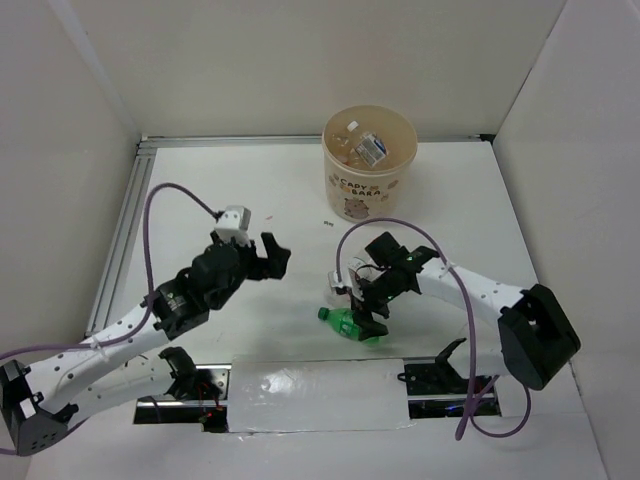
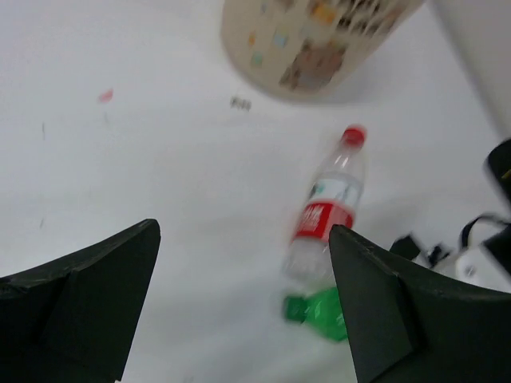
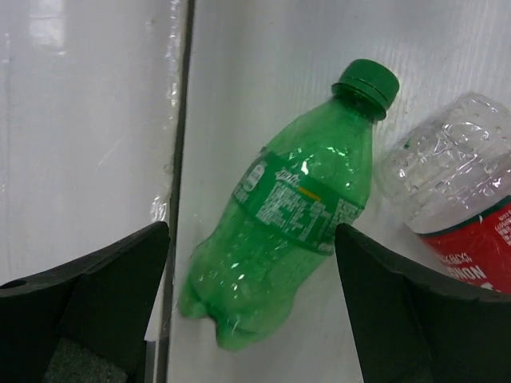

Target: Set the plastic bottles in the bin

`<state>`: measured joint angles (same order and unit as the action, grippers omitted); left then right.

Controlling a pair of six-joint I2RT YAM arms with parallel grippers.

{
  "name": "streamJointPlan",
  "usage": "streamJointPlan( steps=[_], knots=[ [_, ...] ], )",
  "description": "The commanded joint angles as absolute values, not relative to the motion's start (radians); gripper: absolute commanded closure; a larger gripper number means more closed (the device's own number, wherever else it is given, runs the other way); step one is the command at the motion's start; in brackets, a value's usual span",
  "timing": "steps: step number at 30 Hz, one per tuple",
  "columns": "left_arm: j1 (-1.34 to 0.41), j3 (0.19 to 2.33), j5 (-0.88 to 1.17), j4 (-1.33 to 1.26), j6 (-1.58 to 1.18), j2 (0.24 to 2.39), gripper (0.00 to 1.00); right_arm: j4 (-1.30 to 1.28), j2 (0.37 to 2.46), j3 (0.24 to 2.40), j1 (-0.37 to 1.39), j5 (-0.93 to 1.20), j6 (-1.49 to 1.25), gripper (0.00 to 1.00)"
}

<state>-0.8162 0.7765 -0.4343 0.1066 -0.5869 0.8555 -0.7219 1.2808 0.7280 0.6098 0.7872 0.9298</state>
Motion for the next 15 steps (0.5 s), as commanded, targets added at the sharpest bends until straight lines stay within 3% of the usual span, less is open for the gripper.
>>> streamJointPlan(
  steps=[1, 6, 9, 10, 11, 15],
  knots=[
    [-0.870, 0.674, -0.515, 0.213, -0.704, 0.795, 0.00, -0.555, 1.347, 0.738, 0.675, 0.635, 0.727, 0.09],
    [-0.946, 0.650, -0.564, 0.227, -0.727, 0.799, 0.00, -0.427, 1.416, 0.698, 0.716, 0.476, 0.632, 0.16],
    [-0.979, 0.650, -0.586, 0.195, -0.706, 0.862, 0.00, -0.414, 1.425, 0.684, 0.727, 0.443, 0.643, 0.35],
    [-0.979, 0.650, -0.595, 0.183, -0.690, 0.877, 0.00, -0.448, 1.425, 0.698, 0.727, 0.452, 0.672, 0.44],
    [-0.979, 0.650, -0.595, 0.183, -0.690, 0.903, 0.00, -0.472, 1.425, 0.713, 0.727, 0.462, 0.686, 0.61],
    [-0.979, 0.611, -0.554, 0.115, -0.617, 0.923, 0.00, -0.681, 1.336, 0.853, 0.657, 0.606, 0.810, 0.81]
  ],
)
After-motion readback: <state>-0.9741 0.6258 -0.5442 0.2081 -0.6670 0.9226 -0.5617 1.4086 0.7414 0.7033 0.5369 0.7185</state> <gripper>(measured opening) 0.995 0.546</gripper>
